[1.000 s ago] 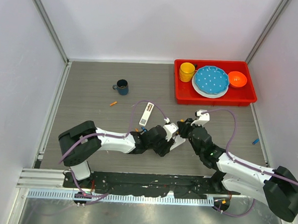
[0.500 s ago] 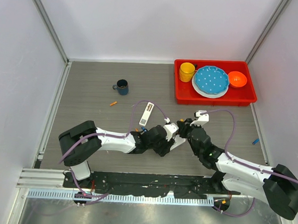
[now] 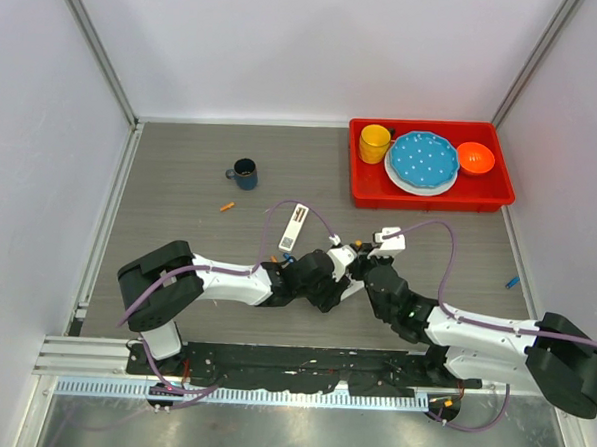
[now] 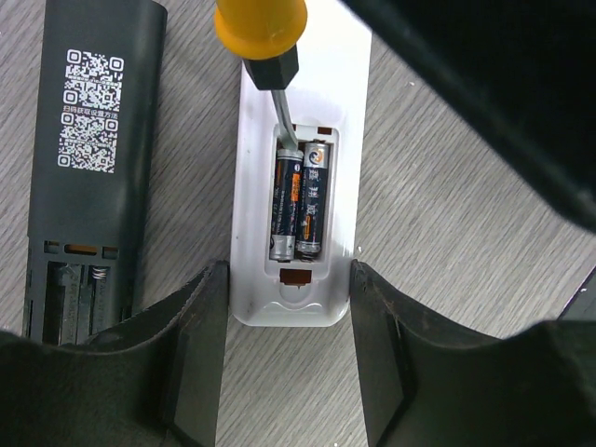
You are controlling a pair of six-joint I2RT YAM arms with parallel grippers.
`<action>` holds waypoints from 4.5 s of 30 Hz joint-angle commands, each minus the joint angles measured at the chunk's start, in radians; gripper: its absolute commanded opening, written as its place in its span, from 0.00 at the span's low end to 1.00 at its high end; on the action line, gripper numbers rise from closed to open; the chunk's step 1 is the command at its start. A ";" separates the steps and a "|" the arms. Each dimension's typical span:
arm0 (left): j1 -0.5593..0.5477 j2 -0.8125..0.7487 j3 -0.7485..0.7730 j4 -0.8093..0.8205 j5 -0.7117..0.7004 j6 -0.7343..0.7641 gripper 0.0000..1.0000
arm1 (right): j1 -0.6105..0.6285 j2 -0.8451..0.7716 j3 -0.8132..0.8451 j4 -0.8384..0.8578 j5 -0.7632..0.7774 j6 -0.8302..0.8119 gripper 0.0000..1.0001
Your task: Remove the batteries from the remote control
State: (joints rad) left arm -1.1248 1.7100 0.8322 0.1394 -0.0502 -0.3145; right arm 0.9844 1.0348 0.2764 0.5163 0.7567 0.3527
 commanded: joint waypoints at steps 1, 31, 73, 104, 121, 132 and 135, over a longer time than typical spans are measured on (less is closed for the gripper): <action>-0.004 0.022 0.027 0.003 0.006 0.011 0.44 | 0.031 0.007 0.026 -0.045 0.038 -0.005 0.01; -0.004 0.017 0.027 -0.001 0.001 0.015 0.44 | 0.066 0.033 0.020 -0.030 0.156 0.002 0.01; -0.004 0.040 0.050 -0.032 -0.004 0.011 0.37 | 0.069 -0.280 -0.114 -0.036 -0.054 0.223 0.01; -0.004 0.039 0.056 -0.044 -0.008 0.020 0.37 | -0.104 -0.110 -0.066 0.037 -0.052 0.121 0.01; -0.004 0.042 0.058 -0.049 -0.010 0.020 0.37 | -0.102 -0.202 -0.054 0.001 -0.111 0.092 0.01; -0.004 0.043 0.059 -0.052 -0.008 0.023 0.37 | -0.104 -0.098 -0.045 0.028 -0.111 0.100 0.01; -0.004 0.040 0.059 -0.052 -0.010 0.025 0.37 | -0.104 -0.071 -0.043 0.039 -0.102 0.098 0.01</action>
State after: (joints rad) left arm -1.1248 1.7256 0.8677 0.0956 -0.0509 -0.3065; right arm 0.8776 0.9386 0.2005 0.5159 0.6415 0.4557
